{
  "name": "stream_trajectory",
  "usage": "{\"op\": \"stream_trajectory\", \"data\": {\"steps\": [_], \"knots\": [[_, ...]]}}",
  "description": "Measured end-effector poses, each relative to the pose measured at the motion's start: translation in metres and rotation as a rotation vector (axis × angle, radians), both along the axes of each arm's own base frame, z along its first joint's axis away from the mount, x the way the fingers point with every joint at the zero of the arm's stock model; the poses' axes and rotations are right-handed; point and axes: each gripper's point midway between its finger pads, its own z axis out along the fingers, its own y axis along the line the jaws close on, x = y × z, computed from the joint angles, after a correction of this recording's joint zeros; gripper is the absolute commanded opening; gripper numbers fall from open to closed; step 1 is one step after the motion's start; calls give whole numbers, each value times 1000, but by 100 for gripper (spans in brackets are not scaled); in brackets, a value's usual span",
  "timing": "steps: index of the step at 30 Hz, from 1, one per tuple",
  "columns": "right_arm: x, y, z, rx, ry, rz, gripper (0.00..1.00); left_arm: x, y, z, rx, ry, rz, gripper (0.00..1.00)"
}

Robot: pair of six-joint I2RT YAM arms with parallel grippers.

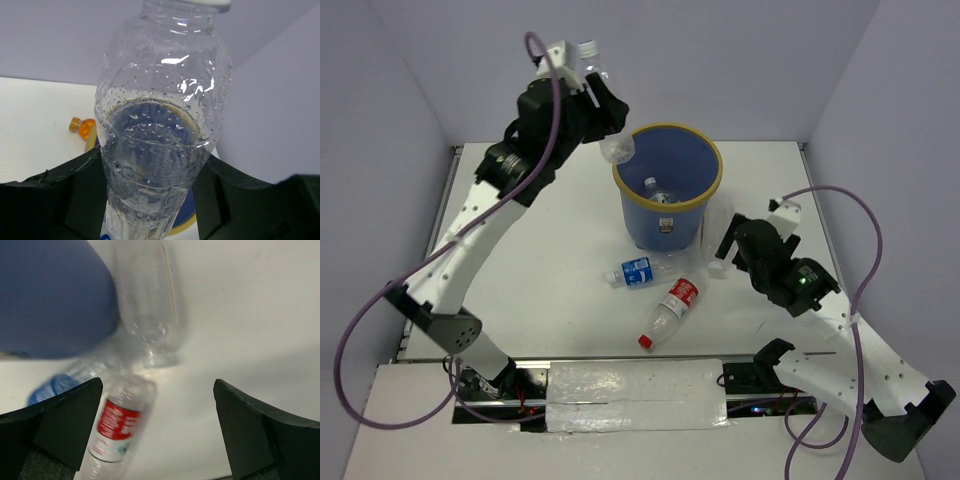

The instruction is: Put the plastic bottles in the bin

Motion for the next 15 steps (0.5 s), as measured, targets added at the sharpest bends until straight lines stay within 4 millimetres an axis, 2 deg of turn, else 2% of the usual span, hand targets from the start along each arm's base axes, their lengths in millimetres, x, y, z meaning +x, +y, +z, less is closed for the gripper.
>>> {"op": "stream_trajectory", "data": {"steps": [3,6,7,9,10,11,15], "knots": [[-20,-4,-40,8,94,-3,100,25,-27,-26,33,36,-47,69],[-31,-6,-55,38,122,-9,100,45,-53,-61,67,88,-94,71],[-32,-5,-57,50,123,-10,100,49,-60,-73,77,107,-109,74],[-34,-4,-63,61,133,-11,100,53,-70,-91,94,139,-134,85],[-35,-3,-67,66,143,-8,100,54,-75,-98,100,152,-146,96],[-36,-1,-72,71,154,-4,100,55,-79,-103,106,161,-155,99],[-37,6,-94,79,202,8,100,48,-91,-114,122,185,-189,99]]}}
